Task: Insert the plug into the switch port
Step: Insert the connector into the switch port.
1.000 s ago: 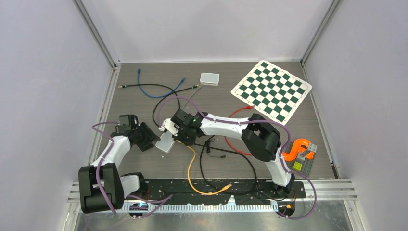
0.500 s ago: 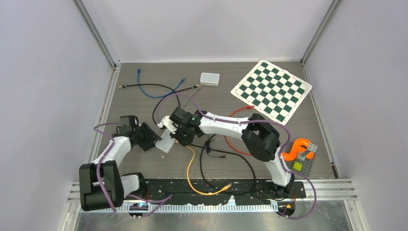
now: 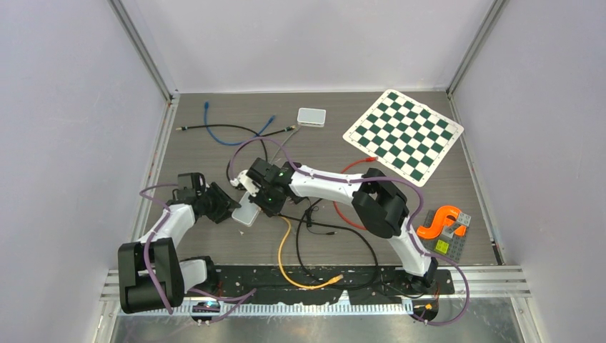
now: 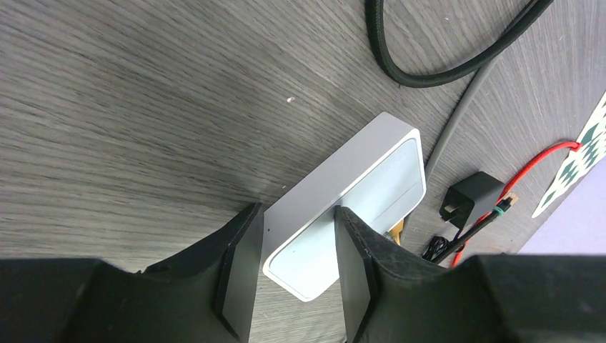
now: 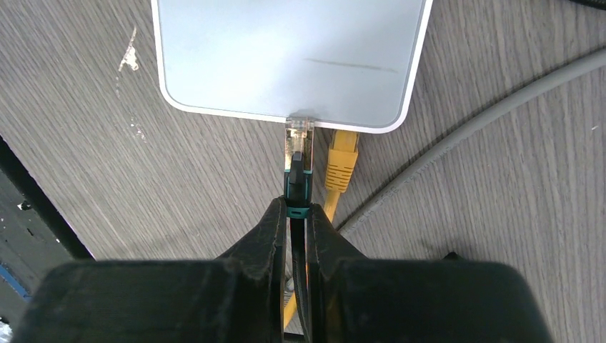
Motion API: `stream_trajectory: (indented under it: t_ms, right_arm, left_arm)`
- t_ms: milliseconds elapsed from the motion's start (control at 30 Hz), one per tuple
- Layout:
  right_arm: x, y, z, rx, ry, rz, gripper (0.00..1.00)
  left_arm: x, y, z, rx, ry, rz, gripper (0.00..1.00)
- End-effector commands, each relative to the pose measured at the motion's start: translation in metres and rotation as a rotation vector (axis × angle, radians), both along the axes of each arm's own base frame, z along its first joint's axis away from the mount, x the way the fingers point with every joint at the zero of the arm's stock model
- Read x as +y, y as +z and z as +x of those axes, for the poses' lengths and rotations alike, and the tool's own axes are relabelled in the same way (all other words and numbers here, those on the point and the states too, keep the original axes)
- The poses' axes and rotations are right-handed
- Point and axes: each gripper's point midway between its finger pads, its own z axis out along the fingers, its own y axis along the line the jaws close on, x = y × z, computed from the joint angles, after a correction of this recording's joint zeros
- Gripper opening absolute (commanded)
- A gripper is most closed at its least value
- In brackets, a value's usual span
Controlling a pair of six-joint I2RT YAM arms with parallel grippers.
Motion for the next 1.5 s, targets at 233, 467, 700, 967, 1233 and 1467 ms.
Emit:
stream_trajectory:
  t_ms: [233, 467, 700, 967, 1233, 1467]
  right_arm:
    - [0.000, 0.001, 0.037, -0.081, 0.064, -0.024, 0.05]
    - [-0.009, 0.020, 0.079, -0.167, 0.088, 0.000, 0.05]
    - [-0.018, 0.037, 0.098, -0.207, 0.089, 0.028, 0.05]
    - [-0.040, 0.053, 0.056, -0.090, -0.025, 0.055, 0.05]
    - [-0.024, 0.032, 0.011, -0.064, 0.021, 0.062, 0.05]
    - [-0.012, 0.019, -0.003, -0.066, 0.016, 0.043, 0.05]
  left_arm:
    - [-0.010, -0.013, -0.016, 0.012, 0.003, -0.056, 0.41]
    - [-0.021, -0.013, -0.018, -0.011, -0.013, -0.087, 0.39]
    - [-0.026, -0.008, -0.016, -0.034, -0.033, -0.090, 0.38]
    - [-0.024, -0.012, -0.019, -0.028, -0.044, -0.074, 0.36]
    - [-0.024, -0.012, -0.018, -0.024, -0.047, -0.073, 0.36]
    - [-0.025, -0.015, -0.022, -0.019, -0.053, -0.073, 0.36]
